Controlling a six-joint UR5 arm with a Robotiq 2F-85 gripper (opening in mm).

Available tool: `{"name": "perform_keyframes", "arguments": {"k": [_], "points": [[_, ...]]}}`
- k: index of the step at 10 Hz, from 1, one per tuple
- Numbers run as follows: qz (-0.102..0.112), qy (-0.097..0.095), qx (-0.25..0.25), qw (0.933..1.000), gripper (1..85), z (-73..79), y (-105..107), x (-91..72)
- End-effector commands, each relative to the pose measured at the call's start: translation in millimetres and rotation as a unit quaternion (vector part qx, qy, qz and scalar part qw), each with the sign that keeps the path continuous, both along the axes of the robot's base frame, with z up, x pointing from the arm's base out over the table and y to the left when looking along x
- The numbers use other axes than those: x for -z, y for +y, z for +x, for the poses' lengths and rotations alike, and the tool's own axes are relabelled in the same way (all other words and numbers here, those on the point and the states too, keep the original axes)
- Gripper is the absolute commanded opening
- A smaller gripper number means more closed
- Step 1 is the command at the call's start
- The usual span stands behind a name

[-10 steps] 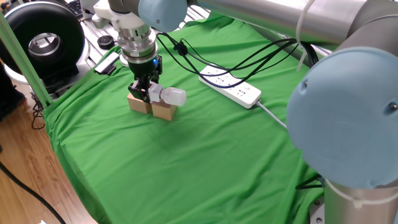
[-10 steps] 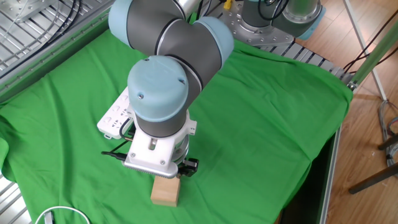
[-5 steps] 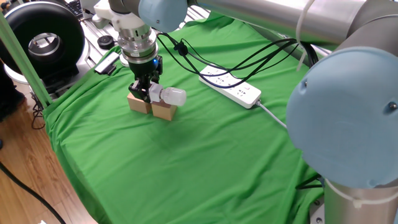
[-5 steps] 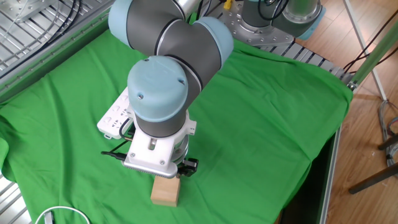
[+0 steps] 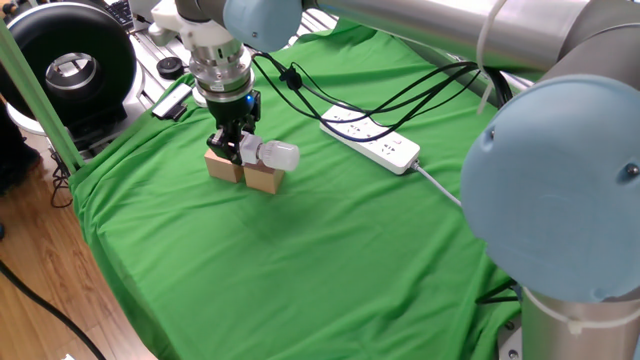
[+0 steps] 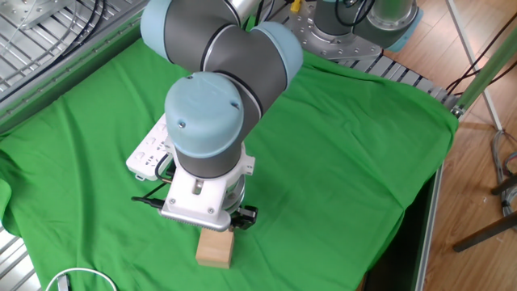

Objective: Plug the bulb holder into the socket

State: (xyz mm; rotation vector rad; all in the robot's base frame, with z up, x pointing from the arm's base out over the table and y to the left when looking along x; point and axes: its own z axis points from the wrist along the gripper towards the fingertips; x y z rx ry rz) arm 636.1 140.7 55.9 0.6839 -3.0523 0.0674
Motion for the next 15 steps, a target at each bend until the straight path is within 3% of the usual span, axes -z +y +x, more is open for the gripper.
{"name": "perform_keyframes", "arguments": {"k": [1, 4, 8, 10, 13, 15], "points": [[0.006, 0.0, 0.002, 1.0, 43.0, 0.1, 2.1, -1.3], [0.009, 0.002, 0.005, 0.9999, 32.3, -0.6, 3.5, -2.4], [-0.011, 0.002, 0.015, 0.9998, 1.0, -1.5, -6.7, -11.3], [0.007, 0.007, 0.016, 0.9998, 1.0, -3.9, 0.7, -22.5], [0.014, 0.009, 0.014, 0.9998, 1.0, -3.0, 2.7, -43.7], [0.028, 0.015, 0.007, 0.9995, 1.0, -2.4, 2.3, -64.0]]}}
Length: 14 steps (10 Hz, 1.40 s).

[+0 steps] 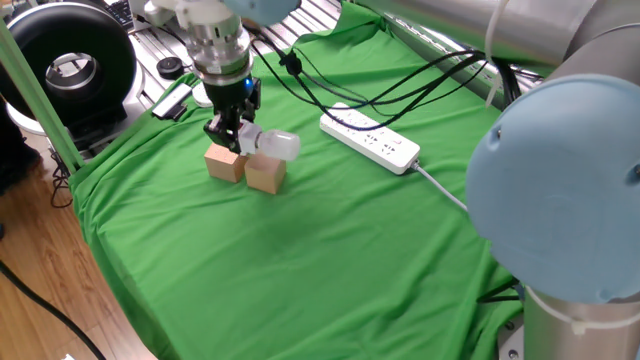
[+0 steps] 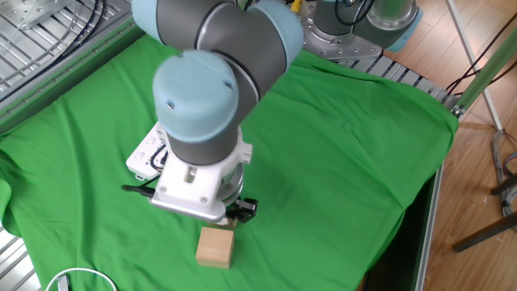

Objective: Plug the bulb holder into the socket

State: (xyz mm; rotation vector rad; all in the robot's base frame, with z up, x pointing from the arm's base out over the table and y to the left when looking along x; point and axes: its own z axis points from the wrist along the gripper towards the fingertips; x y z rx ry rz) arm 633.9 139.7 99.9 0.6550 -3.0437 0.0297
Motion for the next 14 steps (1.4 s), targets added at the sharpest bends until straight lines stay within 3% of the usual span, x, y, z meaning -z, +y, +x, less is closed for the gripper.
{"name": "perform_keyframes", "arguments": {"k": [1, 3, 5, 7, 8, 10, 11, 12, 14], "points": [[0.025, 0.006, -0.004, 0.9997, 1.0, 1.5, 0.9, -29.1], [0.026, -0.002, -0.025, 0.9993, 1.0, 9.1, -12.1, -44.7], [0.033, -0.001, -0.025, 0.9991, 1.0, 9.5, -15.4, -49.0], [0.023, 0.002, -0.057, 0.9981, 1.0, 7.8, -20.7, -48.9], [0.009, 0.007, -0.067, 0.9977, 1.0, 5.7, -28.7, -49.0], [-0.003, 0.01, -0.067, 0.9977, 1.0, 4.9, -34.6, -49.1], [0.004, 0.013, -0.059, 0.9982, 1.0, 3.0, -31.0, -49.1], [0.026, 0.023, -0.024, 0.9991, 1.0, -2.9, -19.0, -49.5], [0.028, 0.03, 0.047, 0.9981, 1.0, -6.6, -16.5, -49.8]]}}
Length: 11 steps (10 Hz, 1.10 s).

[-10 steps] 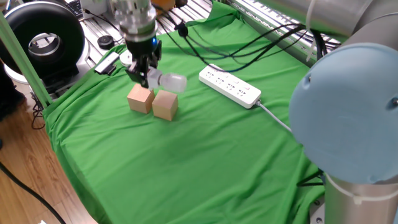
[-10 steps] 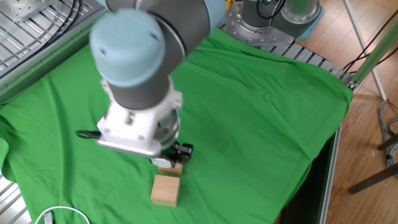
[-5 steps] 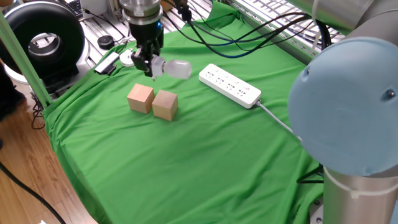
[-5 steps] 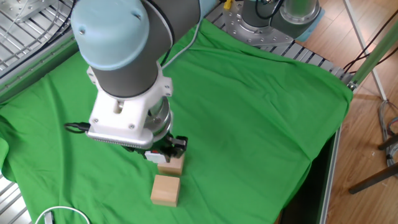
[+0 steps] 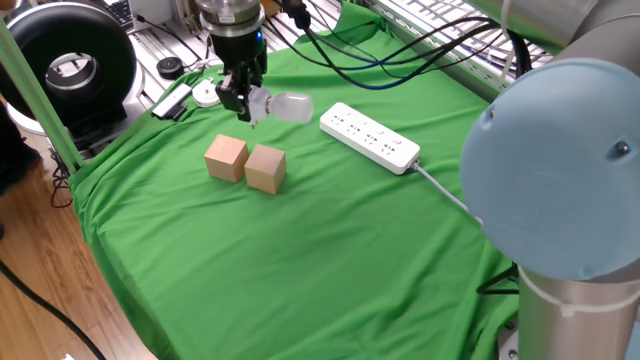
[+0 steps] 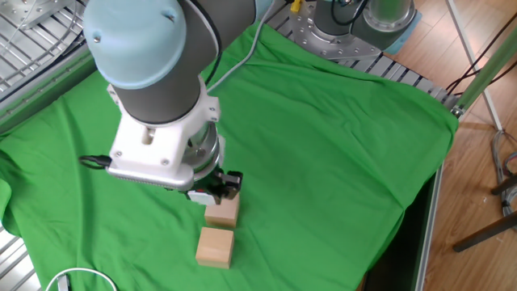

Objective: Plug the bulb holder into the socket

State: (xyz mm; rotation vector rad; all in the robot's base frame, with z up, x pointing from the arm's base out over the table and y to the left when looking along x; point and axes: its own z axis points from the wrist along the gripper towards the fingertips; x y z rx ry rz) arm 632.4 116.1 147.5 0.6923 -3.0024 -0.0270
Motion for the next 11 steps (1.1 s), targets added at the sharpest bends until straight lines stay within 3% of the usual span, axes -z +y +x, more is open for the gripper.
{"name": "perform_keyframes", "arguments": {"k": [1, 3, 4, 6, 7, 8, 9, 10, 11], "points": [[0.014, 0.008, 0.086, 0.9961, 1.0, -3.0, 9.2, -2.2], [-0.02, -0.021, 0.205, 0.9783, 1.0, 10.3, -7.0, -1.3], [-0.024, -0.028, 0.228, 0.9729, 1.0, 12.9, -10.5, -0.2], [-0.065, -0.032, 0.248, 0.966, 1.0, 8.3, -52.2, 2.1], [-0.058, -0.039, 0.26, 0.9631, 1.0, 12.5, -64.4, 6.0], [-0.016, -0.015, 0.33, 0.9437, 1.0, 11.0, -48.8, 8.2], [-0.018, -0.009, 0.361, 0.9324, 1.0, 13.7, -57.1, 9.5], [-0.039, -0.01, 0.38, 0.9241, 1.0, 14.0, -74.3, 10.1], [-0.041, -0.013, 0.401, 0.9151, 1.0, 15.4, -76.9, 9.6]]}}
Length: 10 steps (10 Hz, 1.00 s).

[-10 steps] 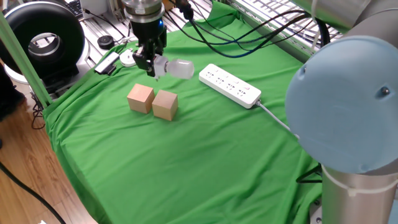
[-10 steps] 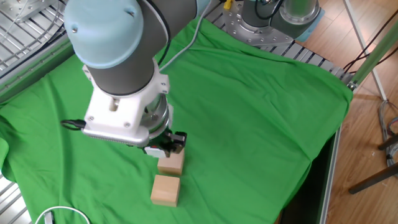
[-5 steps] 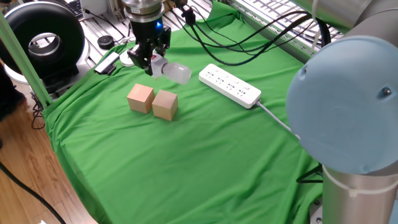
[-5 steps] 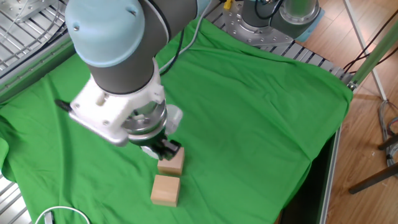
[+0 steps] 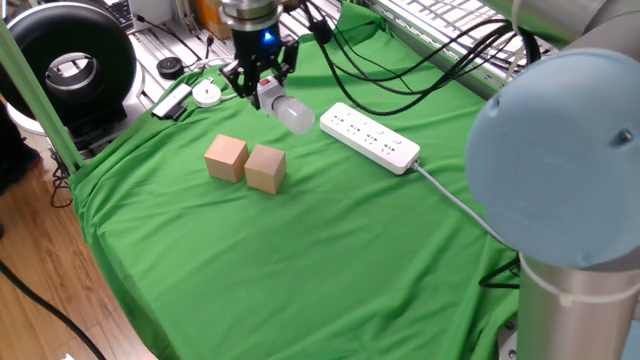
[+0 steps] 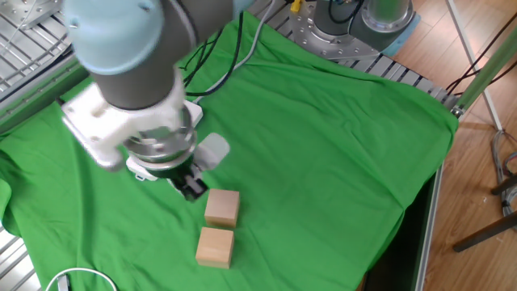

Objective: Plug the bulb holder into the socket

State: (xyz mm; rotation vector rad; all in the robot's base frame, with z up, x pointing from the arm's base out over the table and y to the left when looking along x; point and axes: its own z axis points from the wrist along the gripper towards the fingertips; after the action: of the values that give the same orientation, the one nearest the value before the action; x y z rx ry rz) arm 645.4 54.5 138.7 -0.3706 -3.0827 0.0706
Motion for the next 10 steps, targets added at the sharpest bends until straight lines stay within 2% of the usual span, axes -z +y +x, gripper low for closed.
{"name": "perform_keyframes", "arguments": {"k": [1, 2, 3, 4, 5, 6, 7, 8, 9, 10], "points": [[0.03, 0.003, 0.107, 0.9938, 1.0, 3.5, -0.2, 0.7], [0.028, 0.004, 0.127, 0.9915, 1.0, 4.1, -3.7, 1.2], [-0.007, -0.005, 0.132, 0.9913, 1.0, 7.9, -25.3, 3.0], [-0.017, -0.009, 0.124, 0.992, 1.0, 9.9, -38.9, 6.0], [-0.006, -0.017, 0.112, 0.9935, 1.0, 13.2, -44.8, 7.5], [-0.009, -0.026, 0.089, 0.9956, 1.0, 16.6, -53.8, 4.6], [-0.003, -0.025, 0.07, 0.9972, 1.0, 16.6, -52.4, 2.8], [-0.016, -0.016, 0.043, 0.9988, 1.0, 12.5, -59.6, 2.4], [-0.036, 0.011, -0.046, 0.9982, 1.0, 1.3, -71.3, 0.9], [0.004, 0.024, -0.15, 0.9884, 1.0, -3.9, -54.3, 2.0]]}}
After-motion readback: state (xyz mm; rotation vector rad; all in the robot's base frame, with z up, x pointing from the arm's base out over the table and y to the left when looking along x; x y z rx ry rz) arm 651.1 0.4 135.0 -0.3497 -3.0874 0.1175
